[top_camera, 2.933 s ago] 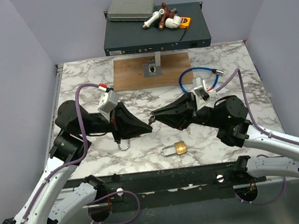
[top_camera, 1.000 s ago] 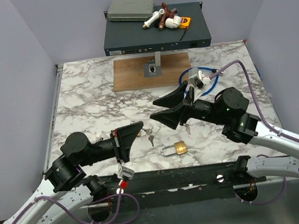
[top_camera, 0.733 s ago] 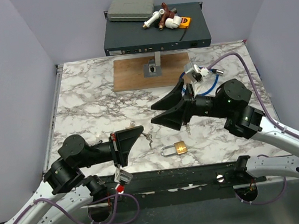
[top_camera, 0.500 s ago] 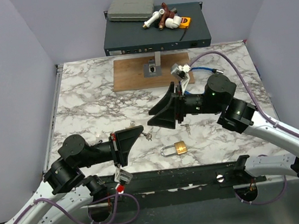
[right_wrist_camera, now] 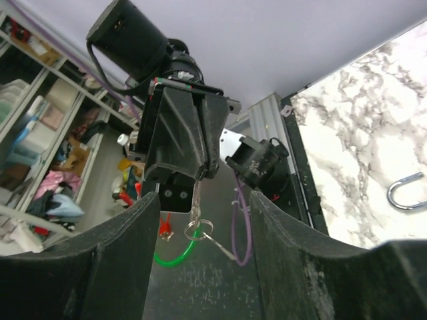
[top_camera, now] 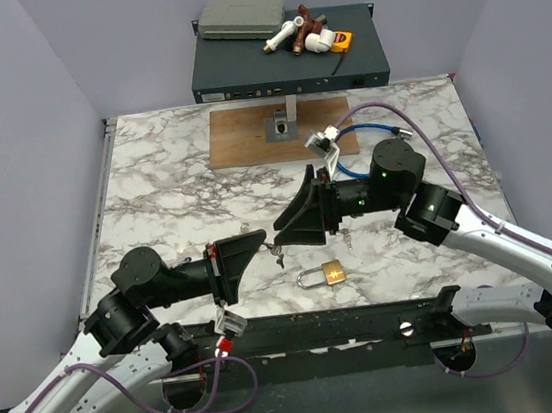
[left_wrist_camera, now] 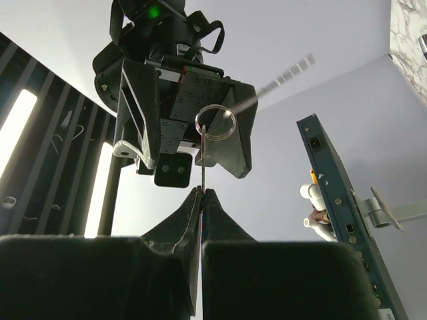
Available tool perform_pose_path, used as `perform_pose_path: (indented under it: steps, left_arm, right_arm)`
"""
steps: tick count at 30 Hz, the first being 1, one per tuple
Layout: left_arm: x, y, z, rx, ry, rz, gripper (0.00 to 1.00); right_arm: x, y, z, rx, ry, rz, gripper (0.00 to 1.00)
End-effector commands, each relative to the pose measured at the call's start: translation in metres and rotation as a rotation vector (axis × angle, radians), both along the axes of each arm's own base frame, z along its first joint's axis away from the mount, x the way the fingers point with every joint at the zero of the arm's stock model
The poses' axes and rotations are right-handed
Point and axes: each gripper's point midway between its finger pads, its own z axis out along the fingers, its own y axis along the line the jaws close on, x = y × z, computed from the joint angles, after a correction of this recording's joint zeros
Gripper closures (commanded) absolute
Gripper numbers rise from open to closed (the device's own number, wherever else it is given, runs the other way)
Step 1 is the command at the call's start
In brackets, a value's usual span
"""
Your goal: Unlock with the key
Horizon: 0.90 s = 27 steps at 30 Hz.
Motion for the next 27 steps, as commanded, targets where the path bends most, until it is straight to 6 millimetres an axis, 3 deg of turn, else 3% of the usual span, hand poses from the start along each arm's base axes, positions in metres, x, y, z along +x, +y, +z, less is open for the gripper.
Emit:
perform_pose_path:
  steps: [1,13,27]
  left_arm:
    - [-0.012,-0.002,0.013,0.061,-0.517,0.008,1.00]
    - [-0.006,-0.004,0.011,0.058,-0.506,0.031,1.00]
    - [-0.003,-0.002,0.013,0.052,-0.503,0.052,1.00]
  right_arm:
    - [-0.016,-0.001,0.006,0.058,0.028,0.101,0.43]
    - [-0.021,0.005,-0.002,0.066,0.076,0.171,0.62]
    - [-0.018,0.007,-0.012,0.042,0.115,0.173,0.62]
